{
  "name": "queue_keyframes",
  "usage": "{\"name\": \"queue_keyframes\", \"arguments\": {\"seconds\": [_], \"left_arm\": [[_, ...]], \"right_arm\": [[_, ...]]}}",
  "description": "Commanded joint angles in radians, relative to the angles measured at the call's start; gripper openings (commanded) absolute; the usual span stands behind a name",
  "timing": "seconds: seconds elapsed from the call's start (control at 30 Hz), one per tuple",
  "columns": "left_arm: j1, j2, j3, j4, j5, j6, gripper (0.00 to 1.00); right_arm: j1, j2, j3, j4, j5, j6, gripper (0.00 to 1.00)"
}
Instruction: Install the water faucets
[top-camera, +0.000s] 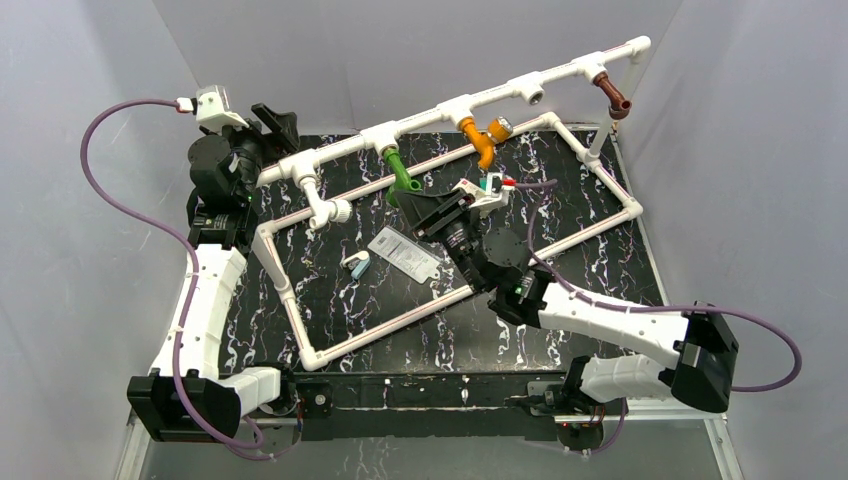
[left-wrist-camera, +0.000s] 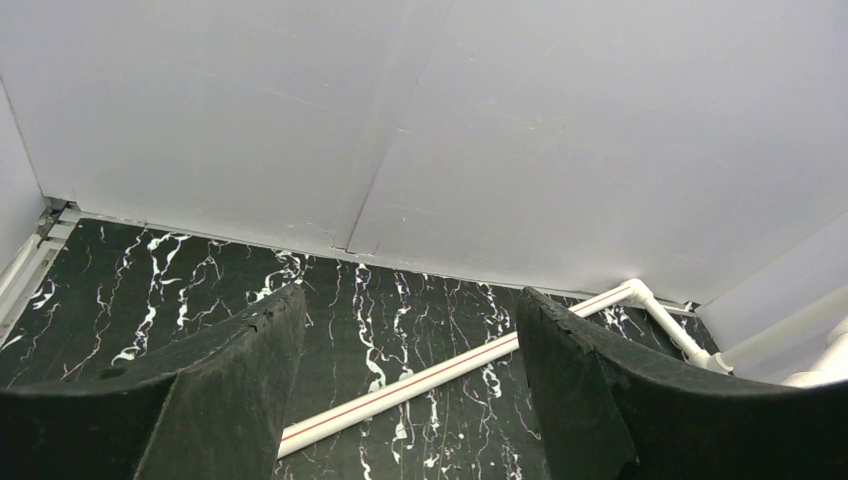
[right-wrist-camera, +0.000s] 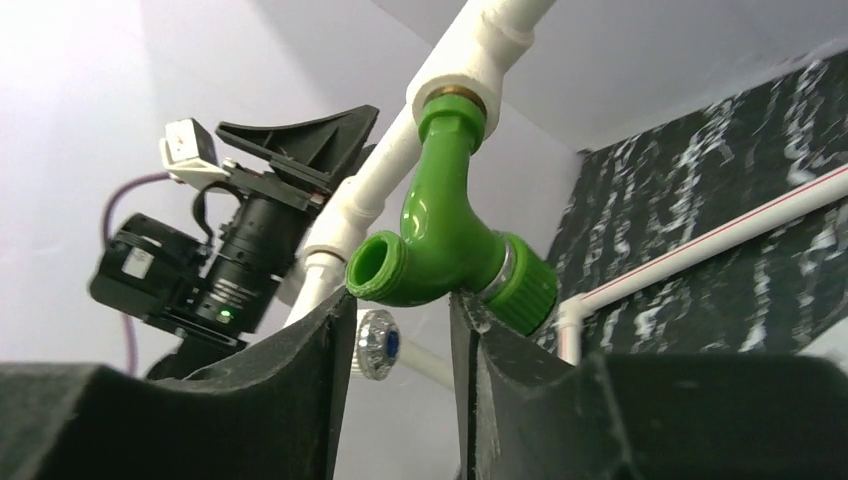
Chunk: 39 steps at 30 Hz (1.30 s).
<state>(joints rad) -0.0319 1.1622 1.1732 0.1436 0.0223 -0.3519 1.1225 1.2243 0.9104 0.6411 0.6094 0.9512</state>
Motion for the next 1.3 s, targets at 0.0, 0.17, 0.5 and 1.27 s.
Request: {"name": "queue_keyframes", "arguments": {"seconds": [0.0, 0.17, 0.5, 1.27], "left_arm": [[0.027, 0.080, -0.127, -0.337, 0.011, 0.005, 0.74], [0.027, 0.082, -0.127, -0.337, 0.013, 0.003, 0.74], [0.029, 0.085, -0.125, -0.337, 0.017, 0.002, 0.74], [0.030, 0.088, -0.123, -0.338, 0.037, -0.006, 0.74]], "right_arm": [[-0.041, -0.063, 0.042, -0.009, 0.015, -0.322, 0.52], [-0.040, -0.110, 0.071, -0.070, -0.035, -0.618, 0.66], [-0.040, -0.042, 0.175, -0.116, -0.095, -0.832, 0.77], [-0.040, 0.122, 0.252, -0.108, 0.021, -0.758, 0.52]]}}
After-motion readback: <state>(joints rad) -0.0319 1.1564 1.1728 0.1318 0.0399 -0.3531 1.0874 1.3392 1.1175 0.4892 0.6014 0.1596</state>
